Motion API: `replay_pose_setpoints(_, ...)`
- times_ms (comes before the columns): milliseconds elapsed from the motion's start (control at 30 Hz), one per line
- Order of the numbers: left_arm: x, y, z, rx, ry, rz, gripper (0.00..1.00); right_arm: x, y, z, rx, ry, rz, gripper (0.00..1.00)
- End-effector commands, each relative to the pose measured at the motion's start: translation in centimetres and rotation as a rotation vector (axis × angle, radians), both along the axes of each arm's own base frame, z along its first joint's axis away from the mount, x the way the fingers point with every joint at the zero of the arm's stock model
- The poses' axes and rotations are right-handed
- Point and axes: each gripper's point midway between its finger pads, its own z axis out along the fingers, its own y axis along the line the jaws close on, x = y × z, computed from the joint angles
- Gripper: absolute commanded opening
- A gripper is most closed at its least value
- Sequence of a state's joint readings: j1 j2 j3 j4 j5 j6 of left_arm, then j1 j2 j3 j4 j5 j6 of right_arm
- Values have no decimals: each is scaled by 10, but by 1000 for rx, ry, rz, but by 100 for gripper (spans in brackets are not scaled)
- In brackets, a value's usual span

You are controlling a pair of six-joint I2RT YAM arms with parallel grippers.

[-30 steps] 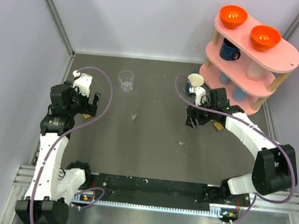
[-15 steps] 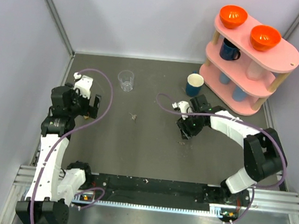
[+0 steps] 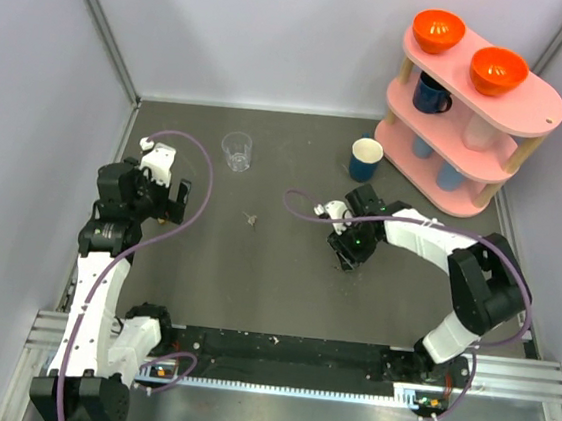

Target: Unlock with the key

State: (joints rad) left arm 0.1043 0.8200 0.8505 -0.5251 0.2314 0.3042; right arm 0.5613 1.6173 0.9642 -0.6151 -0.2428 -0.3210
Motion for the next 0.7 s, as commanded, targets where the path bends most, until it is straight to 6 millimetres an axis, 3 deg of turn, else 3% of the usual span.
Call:
replay_pose_setpoints(0, 4, -2, 9, -14, -50, -7, 99, 3, 7, 1, -17, -7, 26, 41)
replay_pose_setpoints(667, 4, -2, 5, -18, -41, -9, 99, -3, 19, -3, -33, -4, 69, 33)
